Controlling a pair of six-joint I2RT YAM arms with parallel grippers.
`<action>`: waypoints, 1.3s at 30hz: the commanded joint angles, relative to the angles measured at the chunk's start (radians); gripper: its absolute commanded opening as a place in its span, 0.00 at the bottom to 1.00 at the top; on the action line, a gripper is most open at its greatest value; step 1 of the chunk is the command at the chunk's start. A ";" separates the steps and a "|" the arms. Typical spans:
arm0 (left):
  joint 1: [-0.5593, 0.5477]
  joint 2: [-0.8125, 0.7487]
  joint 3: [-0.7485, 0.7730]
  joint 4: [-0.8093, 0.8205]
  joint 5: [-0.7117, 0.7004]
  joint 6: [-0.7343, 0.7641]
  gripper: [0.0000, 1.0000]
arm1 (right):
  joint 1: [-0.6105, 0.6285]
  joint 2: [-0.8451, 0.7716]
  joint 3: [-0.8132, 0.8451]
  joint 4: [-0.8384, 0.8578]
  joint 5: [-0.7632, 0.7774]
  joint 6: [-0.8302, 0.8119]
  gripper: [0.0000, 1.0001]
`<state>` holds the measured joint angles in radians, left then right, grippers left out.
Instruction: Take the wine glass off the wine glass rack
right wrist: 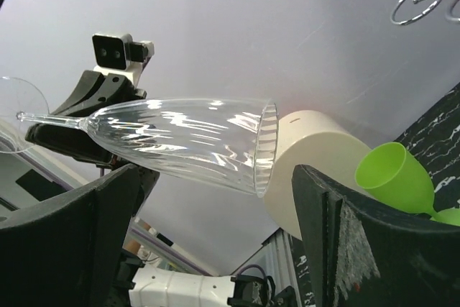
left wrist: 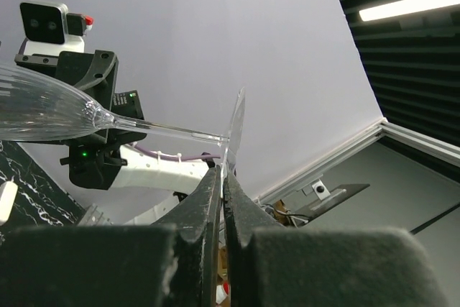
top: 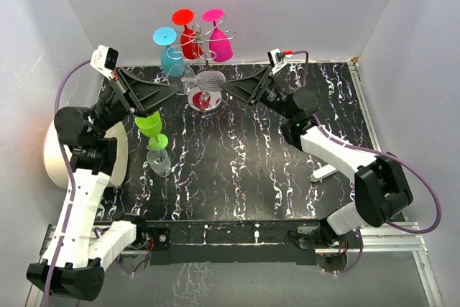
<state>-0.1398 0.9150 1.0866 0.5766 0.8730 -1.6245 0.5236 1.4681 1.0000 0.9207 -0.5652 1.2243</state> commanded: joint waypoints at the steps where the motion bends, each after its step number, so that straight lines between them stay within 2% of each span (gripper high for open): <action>1: -0.003 -0.038 0.016 0.064 0.015 -0.026 0.00 | 0.000 -0.056 0.011 0.114 0.036 0.018 0.84; 7: -0.003 -0.033 -0.020 0.173 0.009 -0.111 0.00 | 0.002 -0.049 -0.005 0.249 0.016 0.109 0.73; 12: -0.004 -0.033 -0.033 0.201 0.004 -0.131 0.00 | 0.007 -0.027 -0.016 0.377 -0.004 0.192 0.62; 20: -0.002 -0.022 -0.074 0.273 -0.004 -0.181 0.00 | 0.023 -0.027 -0.032 0.494 0.003 0.294 0.43; 27: -0.004 0.000 -0.130 0.355 -0.026 -0.227 0.00 | 0.041 -0.081 -0.070 0.514 0.028 0.323 0.29; 31: -0.003 0.015 -0.144 0.385 -0.030 -0.245 0.00 | 0.042 -0.097 -0.089 0.532 0.037 0.345 0.09; 33: -0.004 0.015 -0.151 0.392 -0.028 -0.243 0.13 | 0.042 -0.101 -0.099 0.560 0.046 0.366 0.00; 39: -0.003 -0.010 -0.188 0.344 -0.029 -0.153 0.59 | 0.042 -0.133 -0.147 0.602 0.086 0.390 0.00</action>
<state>-0.1318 0.9127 0.9298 0.9577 0.7677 -1.8805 0.5369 1.3708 0.8814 1.4250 -0.4805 1.6081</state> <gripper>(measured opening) 0.427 0.033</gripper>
